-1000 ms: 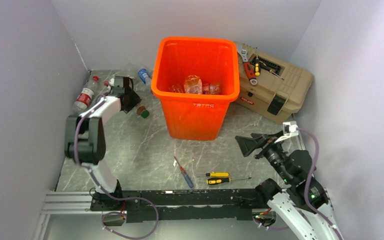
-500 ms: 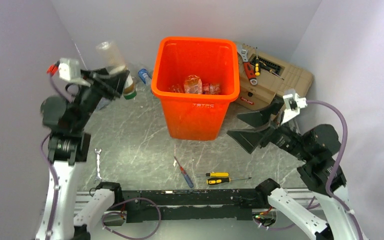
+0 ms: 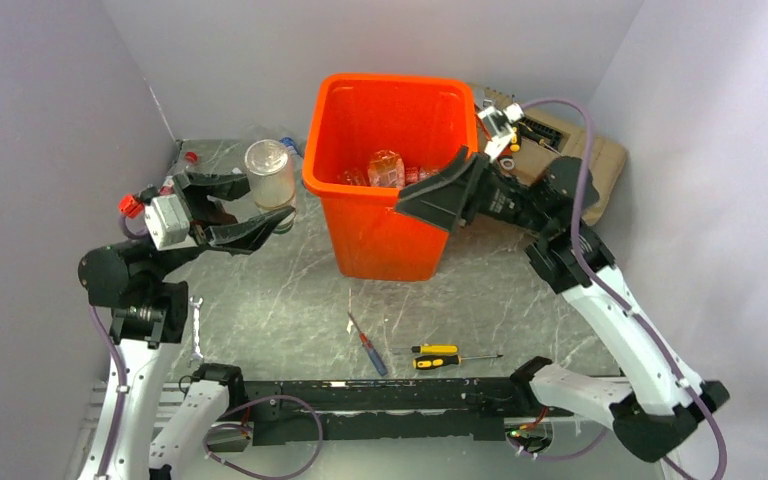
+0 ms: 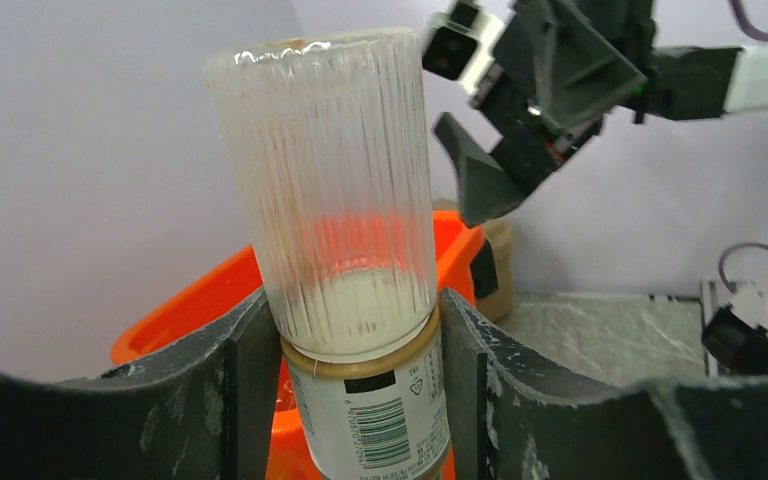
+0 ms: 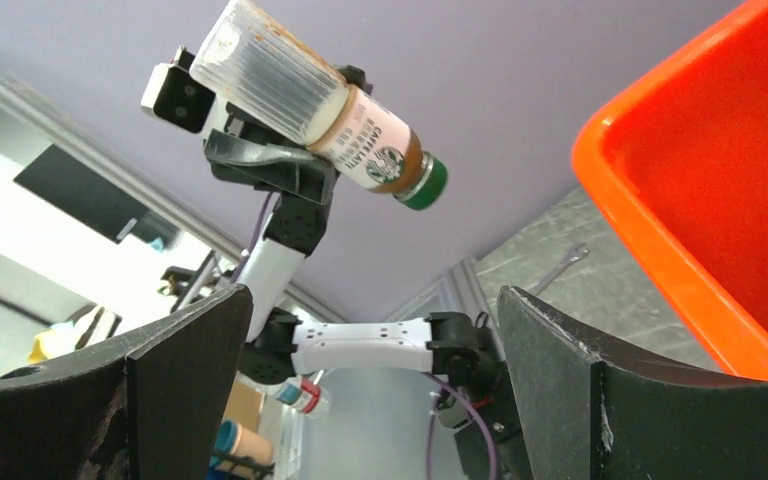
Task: Put the plastic bottles in the bin
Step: Place the plastic bottle in the trash bin.
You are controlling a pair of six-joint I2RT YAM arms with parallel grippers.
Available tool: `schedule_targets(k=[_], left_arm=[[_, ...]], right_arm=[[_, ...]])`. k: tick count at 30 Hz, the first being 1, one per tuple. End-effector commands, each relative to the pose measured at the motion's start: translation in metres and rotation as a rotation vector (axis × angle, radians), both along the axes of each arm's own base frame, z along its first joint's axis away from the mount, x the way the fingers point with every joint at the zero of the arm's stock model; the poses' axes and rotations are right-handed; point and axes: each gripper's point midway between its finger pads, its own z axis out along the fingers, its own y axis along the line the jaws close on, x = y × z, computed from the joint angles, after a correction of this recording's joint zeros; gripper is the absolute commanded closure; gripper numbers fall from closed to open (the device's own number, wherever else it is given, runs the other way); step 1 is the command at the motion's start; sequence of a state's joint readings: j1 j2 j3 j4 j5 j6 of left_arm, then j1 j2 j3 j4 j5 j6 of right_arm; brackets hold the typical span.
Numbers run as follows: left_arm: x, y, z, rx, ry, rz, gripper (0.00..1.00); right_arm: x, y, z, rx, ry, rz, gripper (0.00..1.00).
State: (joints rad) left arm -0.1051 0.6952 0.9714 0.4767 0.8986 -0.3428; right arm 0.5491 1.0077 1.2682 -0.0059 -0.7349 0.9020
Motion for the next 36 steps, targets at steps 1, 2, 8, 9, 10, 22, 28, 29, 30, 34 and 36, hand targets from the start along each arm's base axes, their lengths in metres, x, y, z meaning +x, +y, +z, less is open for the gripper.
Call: schedule_targets(k=[1,2,8,9,10,22,28,29,30,34,36], left_arm=[[-0.020,-0.015,0.015,0.129,-0.038,-0.110,0.91],[-0.019,-0.018,0.017,0.117,0.014,-0.146,0.92],[-0.015,-0.025,0.020,0.010,0.325,-0.278,0.99],[-0.015,-0.026,0.019,0.003,0.372,-0.291,1.00],[-0.016,-0.026,0.018,-0.003,0.416,-0.299,1.00],[-0.024,-0.033,0.002,0.055,0.709,-0.402,1.00],[-0.031,-0.034,-0.004,0.068,0.697,-0.397,1.00],[-0.031,-0.034,-0.005,0.069,0.697,-0.397,1.00],[-0.031,-0.034,-0.005,0.071,0.691,-0.396,1.00],[-0.034,-0.034,-0.008,0.081,0.657,-0.389,1.00],[-0.036,-0.034,-0.010,0.085,0.627,-0.381,1.00]], right_arm=[[-0.025,0.012,0.059,0.057,-0.186,0.018,0.03],[-0.025,0.016,0.072,0.023,-0.247,-0.045,0.03],[-0.011,0.032,0.087,-0.042,-0.397,-0.207,0.02],[-0.011,0.033,0.092,-0.026,-0.422,-0.214,0.01],[-0.012,0.036,0.096,-0.017,-0.441,-0.204,0.01],[0.008,0.095,0.092,-0.218,-0.483,-0.171,0.00],[0.015,0.112,0.083,-0.255,-0.433,-0.154,0.00],[0.016,0.114,0.083,-0.254,-0.424,-0.153,0.00],[0.016,0.115,0.083,-0.255,-0.416,-0.146,0.00],[0.013,0.122,0.077,-0.270,-0.365,-0.106,0.06],[0.011,0.123,0.073,-0.276,-0.334,-0.090,0.13]])
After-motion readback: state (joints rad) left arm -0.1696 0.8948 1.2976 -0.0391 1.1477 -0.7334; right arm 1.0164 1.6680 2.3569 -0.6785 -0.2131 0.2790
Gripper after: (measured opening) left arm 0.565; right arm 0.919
